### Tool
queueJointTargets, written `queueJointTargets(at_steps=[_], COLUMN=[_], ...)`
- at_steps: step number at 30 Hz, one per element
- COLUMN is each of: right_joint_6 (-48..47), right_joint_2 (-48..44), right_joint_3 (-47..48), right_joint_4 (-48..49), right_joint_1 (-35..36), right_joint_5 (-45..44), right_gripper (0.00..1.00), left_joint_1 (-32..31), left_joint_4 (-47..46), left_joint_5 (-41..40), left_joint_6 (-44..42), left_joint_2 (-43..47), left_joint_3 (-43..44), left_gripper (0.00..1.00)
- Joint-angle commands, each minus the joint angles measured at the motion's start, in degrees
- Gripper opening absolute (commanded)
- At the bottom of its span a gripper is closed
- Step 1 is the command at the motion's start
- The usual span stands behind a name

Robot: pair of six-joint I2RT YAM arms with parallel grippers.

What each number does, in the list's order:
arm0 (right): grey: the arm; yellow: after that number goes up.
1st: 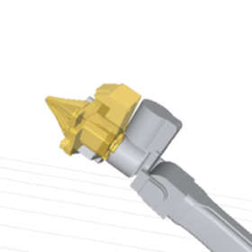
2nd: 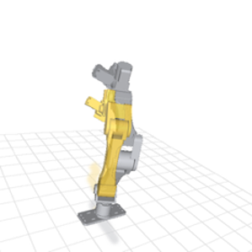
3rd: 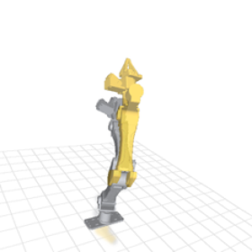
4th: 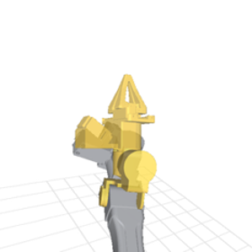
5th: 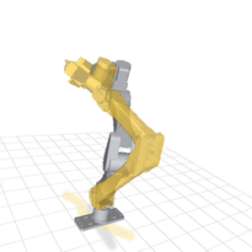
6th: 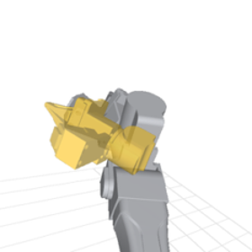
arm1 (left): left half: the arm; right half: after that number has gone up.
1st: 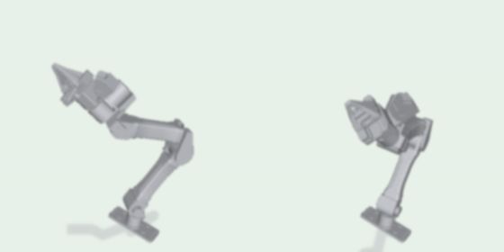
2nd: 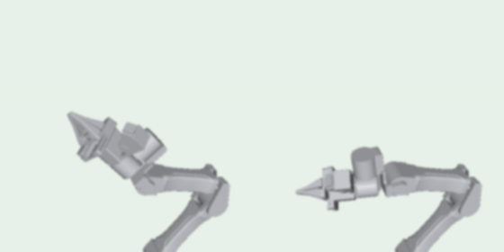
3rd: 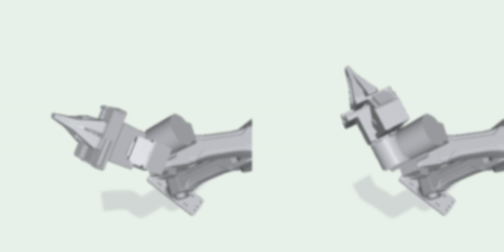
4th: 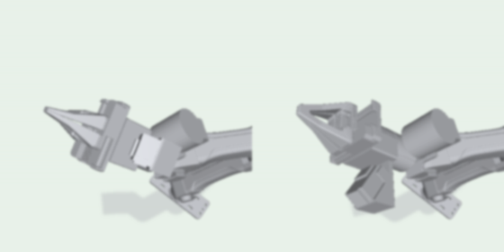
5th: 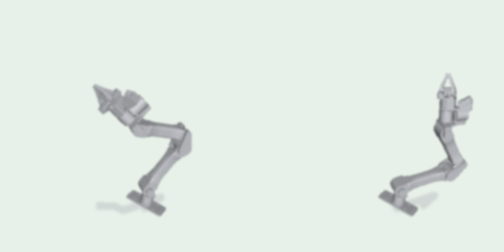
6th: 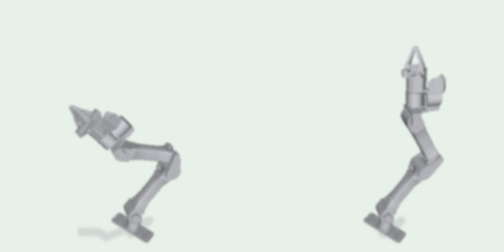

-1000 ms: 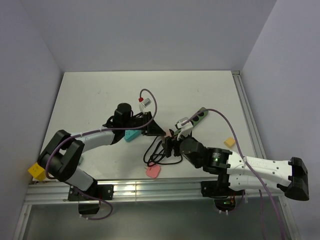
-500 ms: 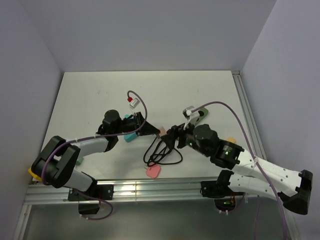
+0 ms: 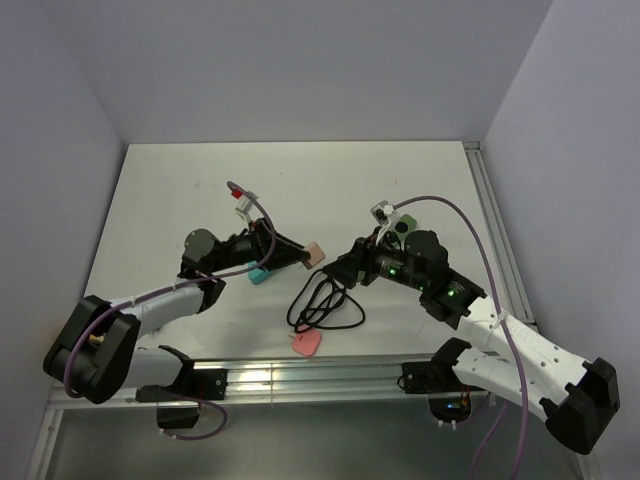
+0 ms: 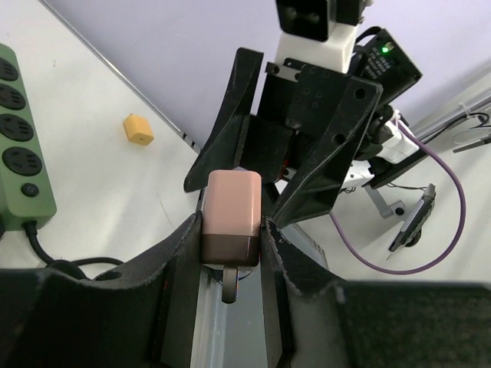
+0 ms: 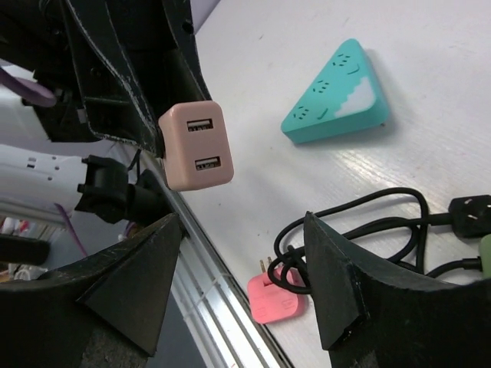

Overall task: Insert the plug
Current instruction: Pick up the plug from the center of the board.

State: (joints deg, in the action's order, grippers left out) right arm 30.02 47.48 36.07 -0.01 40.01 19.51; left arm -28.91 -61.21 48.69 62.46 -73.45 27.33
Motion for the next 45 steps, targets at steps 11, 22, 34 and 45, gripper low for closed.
queueJointTargets(at_steps=[11, 22, 34, 45], right_joint_6=[3.6, 4.0, 4.3, 3.7], right_joint_2=[1.3, 3.1, 4.1, 3.8], right_joint_3=[-2.9, -2.4, -3.0, -3.0], right_joint_4=[13.5, 15.7, 16.7, 11.8], right_joint_1=[-1.4, -1.5, -1.5, -2.0], right_joint_5=[11.3, 12.1, 13.5, 7.2], right_gripper=[0.68, 0.57, 0.23, 0.0], left_joint_1=[-0.3, -3.7, -4.1, -4.1], left_joint_4=[-9.8, -2.5, -0.1, 9.0], left_joint_5=[2.4, 0.5, -0.3, -3.7], left_joint_6=[4.0, -0.8, -2.3, -5.8], left_joint_2=[-2.0, -0.5, -0.2, 2.2], left_joint_3=[-0.4, 1.5, 2.1, 3.1], left_gripper=[0.0, 0.0, 0.01, 0.5])
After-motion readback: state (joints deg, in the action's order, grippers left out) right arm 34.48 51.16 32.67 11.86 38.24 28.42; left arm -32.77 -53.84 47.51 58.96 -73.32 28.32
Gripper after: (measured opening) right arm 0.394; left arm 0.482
